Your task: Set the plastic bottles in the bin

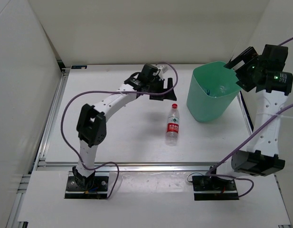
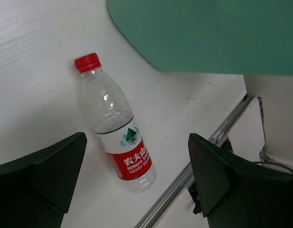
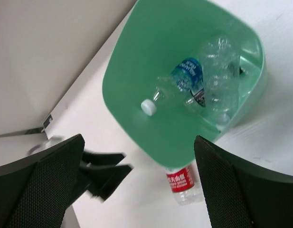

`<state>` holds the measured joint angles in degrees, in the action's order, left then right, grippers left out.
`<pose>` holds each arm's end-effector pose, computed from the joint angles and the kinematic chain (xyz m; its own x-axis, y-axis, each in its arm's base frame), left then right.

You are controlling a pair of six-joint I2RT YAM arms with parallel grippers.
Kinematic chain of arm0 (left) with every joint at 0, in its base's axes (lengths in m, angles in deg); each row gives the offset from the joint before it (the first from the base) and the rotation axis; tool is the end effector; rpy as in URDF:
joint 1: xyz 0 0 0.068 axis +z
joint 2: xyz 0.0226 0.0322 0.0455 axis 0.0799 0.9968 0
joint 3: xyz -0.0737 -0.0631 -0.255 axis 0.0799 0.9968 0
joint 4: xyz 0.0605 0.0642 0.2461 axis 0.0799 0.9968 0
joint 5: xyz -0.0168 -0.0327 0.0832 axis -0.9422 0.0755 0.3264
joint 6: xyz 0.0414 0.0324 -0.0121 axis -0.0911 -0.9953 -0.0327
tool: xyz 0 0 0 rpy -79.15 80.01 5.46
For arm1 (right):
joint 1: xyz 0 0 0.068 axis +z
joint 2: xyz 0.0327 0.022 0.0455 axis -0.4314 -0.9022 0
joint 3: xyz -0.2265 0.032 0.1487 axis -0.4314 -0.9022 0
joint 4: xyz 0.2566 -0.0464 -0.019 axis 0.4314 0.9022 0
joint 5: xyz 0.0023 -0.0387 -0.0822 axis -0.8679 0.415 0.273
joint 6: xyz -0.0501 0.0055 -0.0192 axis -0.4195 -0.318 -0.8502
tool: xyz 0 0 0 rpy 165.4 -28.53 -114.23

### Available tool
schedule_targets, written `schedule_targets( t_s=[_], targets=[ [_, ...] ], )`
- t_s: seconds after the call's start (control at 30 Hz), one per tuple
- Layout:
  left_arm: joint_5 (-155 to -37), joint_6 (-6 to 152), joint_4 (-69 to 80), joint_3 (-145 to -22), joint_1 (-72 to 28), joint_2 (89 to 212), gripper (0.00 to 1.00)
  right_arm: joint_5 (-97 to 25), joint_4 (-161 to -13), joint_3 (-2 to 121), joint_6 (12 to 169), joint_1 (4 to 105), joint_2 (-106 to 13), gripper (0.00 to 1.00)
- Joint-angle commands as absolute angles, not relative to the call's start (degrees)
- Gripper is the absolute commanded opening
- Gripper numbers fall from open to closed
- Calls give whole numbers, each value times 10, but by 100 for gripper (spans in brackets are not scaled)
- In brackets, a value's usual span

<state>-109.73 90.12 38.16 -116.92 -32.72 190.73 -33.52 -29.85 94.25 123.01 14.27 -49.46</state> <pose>0.3637 -0.2936 0.2966 -0.8372 0.0717 -0.5422 0.4336 0.6913 -0.5781 0.2720 -0.0507 0.4830 -0.3214 0.7079 -0.6290 0.4093 0.7028 0.5819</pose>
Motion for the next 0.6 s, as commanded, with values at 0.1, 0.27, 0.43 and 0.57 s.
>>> schedule_targets(
  t_s=[0.1,0.27,0.43,0.57],
  targets=[
    [-1192,931,384,-1228,-340,1985,100,-367,-292,902,1242,143,-466,100],
    [-1204,931,384,-1223,-340,2013,100,-367,-292,902,1242,143,-466,100],
    [-1253,946,384,-1248,-346,2072,100,-367,-292,879,1237,143,-440,100],
    [-1298,958,384,-1304,-351,2116,100,-372,-292,861,1237,143,-426,100]
  ],
)
